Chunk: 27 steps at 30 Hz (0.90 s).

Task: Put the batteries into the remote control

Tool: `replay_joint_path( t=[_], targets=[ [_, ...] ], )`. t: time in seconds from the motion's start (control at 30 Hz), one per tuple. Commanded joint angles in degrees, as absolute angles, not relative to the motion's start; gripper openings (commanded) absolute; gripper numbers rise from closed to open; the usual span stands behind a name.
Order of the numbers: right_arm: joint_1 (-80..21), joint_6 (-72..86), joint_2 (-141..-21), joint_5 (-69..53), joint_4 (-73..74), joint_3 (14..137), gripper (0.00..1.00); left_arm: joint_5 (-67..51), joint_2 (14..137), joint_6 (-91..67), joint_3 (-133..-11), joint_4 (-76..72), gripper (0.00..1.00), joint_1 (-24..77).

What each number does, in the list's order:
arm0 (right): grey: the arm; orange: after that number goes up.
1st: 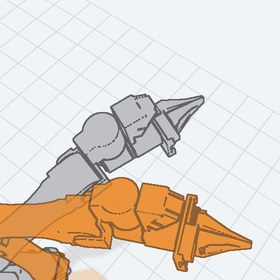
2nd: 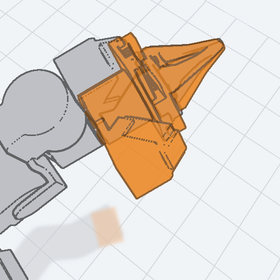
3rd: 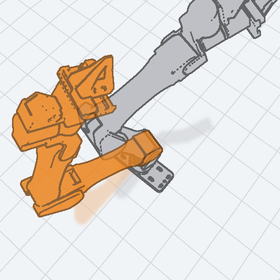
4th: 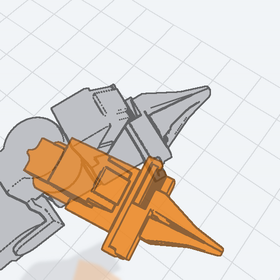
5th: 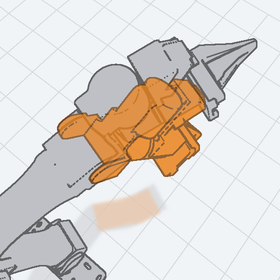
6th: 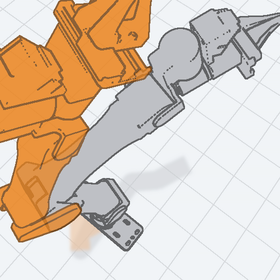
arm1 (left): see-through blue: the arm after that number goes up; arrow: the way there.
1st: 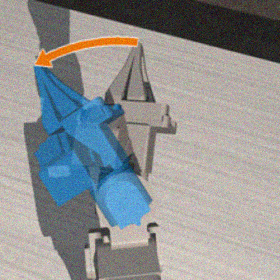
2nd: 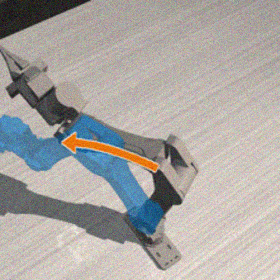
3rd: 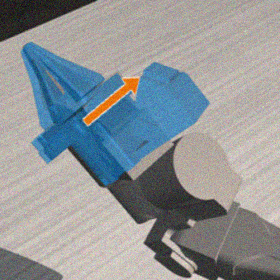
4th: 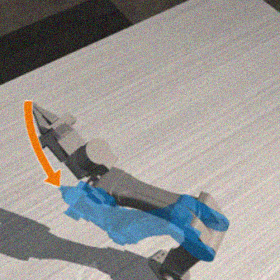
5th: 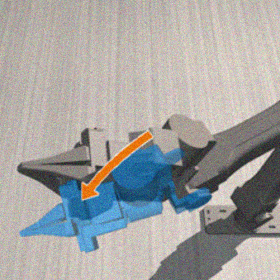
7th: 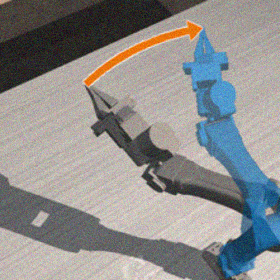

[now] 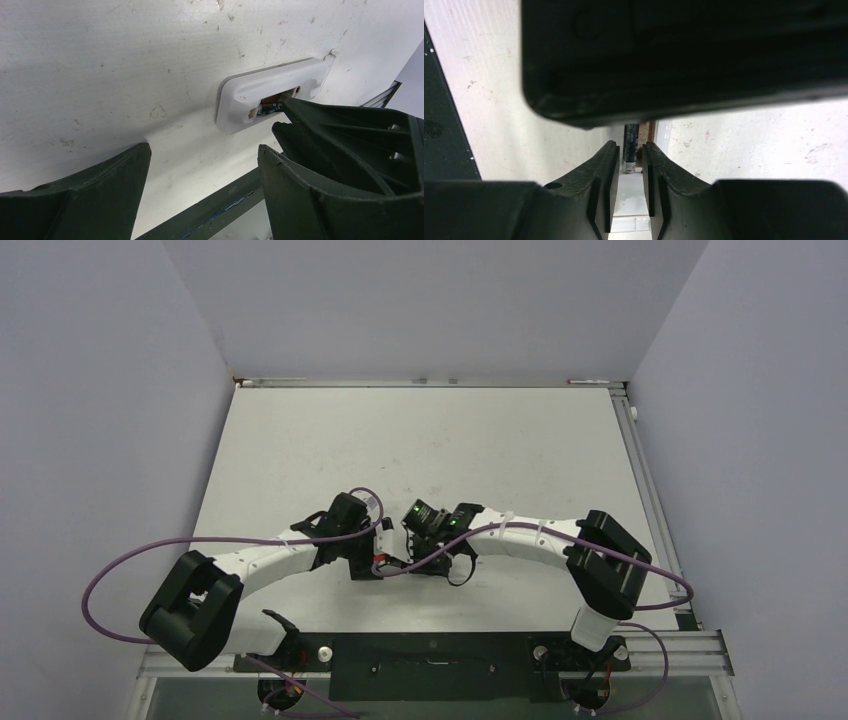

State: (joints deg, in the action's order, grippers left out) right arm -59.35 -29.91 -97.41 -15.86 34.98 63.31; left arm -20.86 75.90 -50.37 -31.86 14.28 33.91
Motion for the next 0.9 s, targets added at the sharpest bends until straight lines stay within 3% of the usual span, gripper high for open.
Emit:
replay_joint_path(
  t=[0.0, 0.23, 0.47, 0.87],
  targets=[
    [-59.78, -29.18, -95.18, -13.88, 33.59, 66.22, 0.26, -21.45, 76.39, -49.31, -32.39, 12.21, 0.76, 33.49],
    [-59.81, -24.74, -90.39, -10.89, 33.40, 65.23, 0.27, -22.09, 76.90, -49.13, -32.89, 11.57, 0.75, 33.57],
    [-59.75, -9.41, -83.98, -3.51, 31.09, 63.85, 0.26, -22.69, 78.31, -48.47, -34.16, 10.99, 0.72, 34.17],
    [-59.40, 25.73, -78.42, 5.63, 29.93, 59.59, 0.27, -23.28, 82.66, -48.33, -35.39, 7.86, 0.54, 35.96]
  ],
)
